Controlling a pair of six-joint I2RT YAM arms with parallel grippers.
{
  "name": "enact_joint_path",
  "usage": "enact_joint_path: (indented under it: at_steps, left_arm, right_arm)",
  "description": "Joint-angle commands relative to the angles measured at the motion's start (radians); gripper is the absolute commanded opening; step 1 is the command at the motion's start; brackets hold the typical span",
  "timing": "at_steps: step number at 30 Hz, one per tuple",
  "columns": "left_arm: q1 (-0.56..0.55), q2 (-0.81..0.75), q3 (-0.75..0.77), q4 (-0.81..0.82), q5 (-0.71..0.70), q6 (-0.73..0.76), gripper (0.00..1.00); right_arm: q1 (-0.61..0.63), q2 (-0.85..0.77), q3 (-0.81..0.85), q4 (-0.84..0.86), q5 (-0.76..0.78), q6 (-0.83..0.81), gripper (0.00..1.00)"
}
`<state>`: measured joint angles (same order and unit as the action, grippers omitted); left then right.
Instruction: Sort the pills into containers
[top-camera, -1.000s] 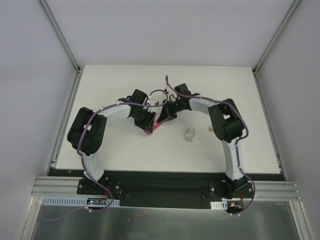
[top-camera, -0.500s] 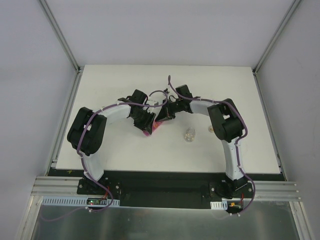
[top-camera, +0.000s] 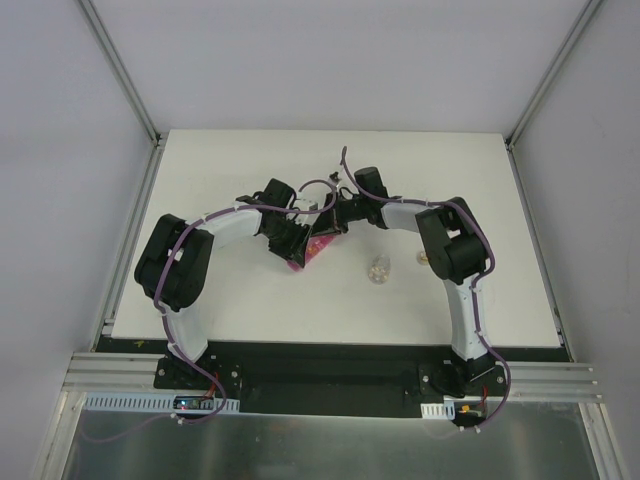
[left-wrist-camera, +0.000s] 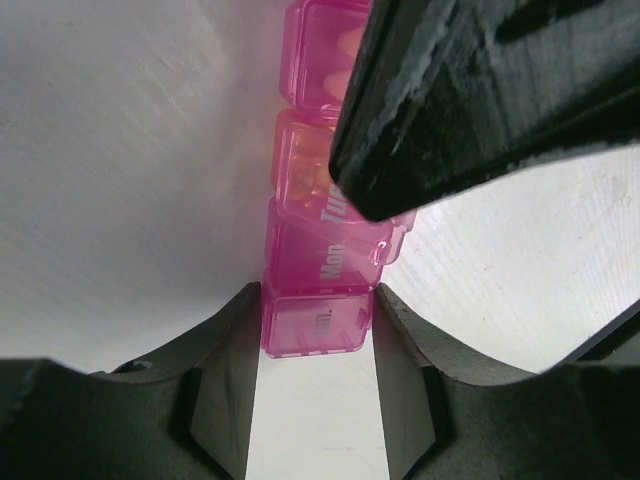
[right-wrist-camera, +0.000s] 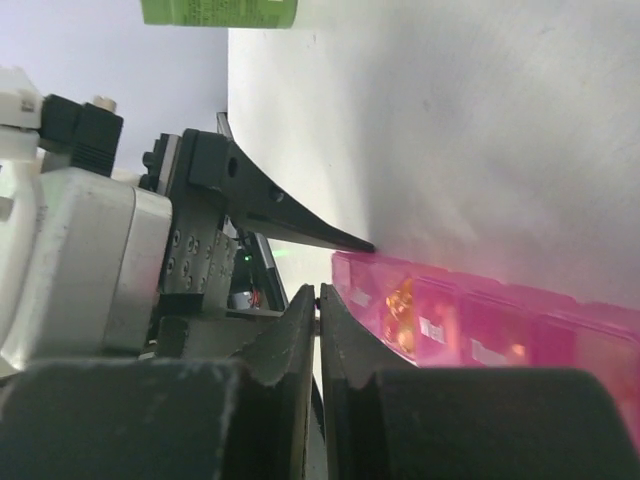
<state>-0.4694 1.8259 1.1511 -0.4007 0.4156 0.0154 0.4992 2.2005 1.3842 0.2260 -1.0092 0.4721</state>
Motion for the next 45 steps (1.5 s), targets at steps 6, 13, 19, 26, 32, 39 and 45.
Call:
enact_joint_path:
  at_steps: [6, 13, 19, 26, 32, 39, 45]
  left_arm:
    - [0.003, 0.003, 0.006, 0.046, 0.012, 0.026, 0.39]
    - [0.003, 0.004, 0.009, 0.045, 0.003, 0.018, 0.39]
    - [0.003, 0.012, 0.013, 0.042, -0.006, 0.011, 0.39]
    - [0.002, 0.009, 0.016, 0.040, -0.005, 0.006, 0.39]
    - [0.003, 0.009, 0.016, 0.040, -0.003, 0.006, 0.39]
    - [0.003, 0.009, 0.016, 0.040, 0.000, 0.006, 0.39]
    - [0.003, 0.012, 0.015, 0.039, 0.008, 0.009, 0.39]
  right_arm:
    - [-0.007, 0.001, 0.013, 0.090, -0.023, 0.085, 0.08]
    - [0.001, -0.018, -0.005, -0.005, -0.009, -0.001, 0.08]
    - [-0.001, -0.058, -0.028, -0.154, 0.020, -0.122, 0.07]
    - [0.006, -0.059, -0.024, -0.258, 0.076, -0.194, 0.06]
    - [0.021, -0.055, -0.002, -0.286, 0.096, -0.211, 0.06]
    - [0.018, -0.041, 0.006, -0.327, 0.170, -0.214, 0.05]
    - [0.006, -0.027, 0.021, -0.330, 0.189, -0.182, 0.04]
